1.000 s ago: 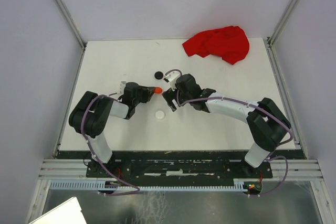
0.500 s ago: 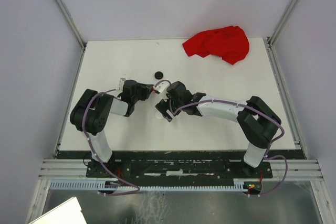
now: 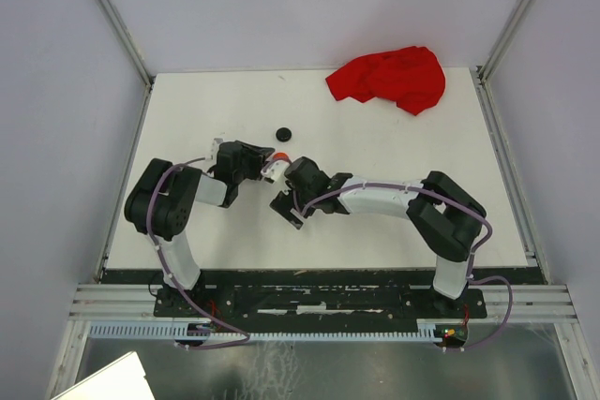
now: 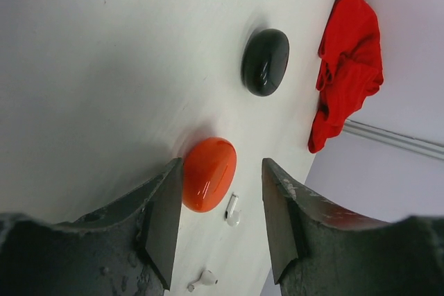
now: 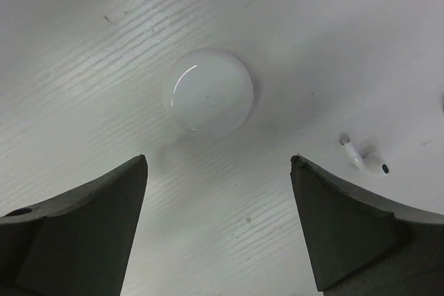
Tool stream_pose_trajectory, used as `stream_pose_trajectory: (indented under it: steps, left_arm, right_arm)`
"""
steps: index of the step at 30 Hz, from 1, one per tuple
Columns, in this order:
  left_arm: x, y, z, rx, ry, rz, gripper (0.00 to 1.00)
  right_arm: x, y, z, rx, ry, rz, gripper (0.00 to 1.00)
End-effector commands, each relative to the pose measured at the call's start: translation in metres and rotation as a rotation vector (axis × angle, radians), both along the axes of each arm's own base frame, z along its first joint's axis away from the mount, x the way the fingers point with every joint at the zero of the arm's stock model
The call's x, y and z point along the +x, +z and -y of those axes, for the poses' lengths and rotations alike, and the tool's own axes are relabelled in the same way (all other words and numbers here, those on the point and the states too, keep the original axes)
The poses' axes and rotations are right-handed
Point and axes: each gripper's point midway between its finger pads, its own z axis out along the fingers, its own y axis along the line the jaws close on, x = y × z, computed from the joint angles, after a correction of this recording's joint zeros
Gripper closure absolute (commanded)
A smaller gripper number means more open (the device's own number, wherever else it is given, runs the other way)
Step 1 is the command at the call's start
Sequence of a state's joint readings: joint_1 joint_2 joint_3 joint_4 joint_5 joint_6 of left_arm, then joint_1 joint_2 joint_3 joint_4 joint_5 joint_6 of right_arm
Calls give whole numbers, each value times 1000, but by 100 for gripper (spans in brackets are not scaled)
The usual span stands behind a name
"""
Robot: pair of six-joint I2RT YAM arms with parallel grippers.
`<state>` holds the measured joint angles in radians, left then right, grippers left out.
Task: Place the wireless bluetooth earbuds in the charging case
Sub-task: Place the charging case at the center of the board, then pick up the charging case at the center of the board.
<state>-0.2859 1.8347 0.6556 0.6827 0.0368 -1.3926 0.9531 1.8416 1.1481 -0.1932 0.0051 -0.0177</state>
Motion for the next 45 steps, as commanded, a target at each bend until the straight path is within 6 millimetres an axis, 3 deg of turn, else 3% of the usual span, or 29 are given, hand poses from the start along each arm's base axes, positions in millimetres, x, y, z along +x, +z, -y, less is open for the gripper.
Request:
stream_pose_trajectory:
  steps: [1, 9, 23, 45]
  left_arm:
    - [8, 19, -1, 18, -27, 69, 44]
    - [-4, 32, -25, 83, 22, 51, 43]
    - [-29, 75, -61, 147, 87, 116, 43]
    - [-38, 78, -78, 151, 112, 122, 45]
  right_arm:
    - [18, 14, -8, -3, -31, 83, 8]
    - [25, 9, -8, -18, -55, 108, 8]
    - [51, 11, -9, -49, -136, 197, 8]
    - [92, 25, -31, -16, -184, 260, 8]
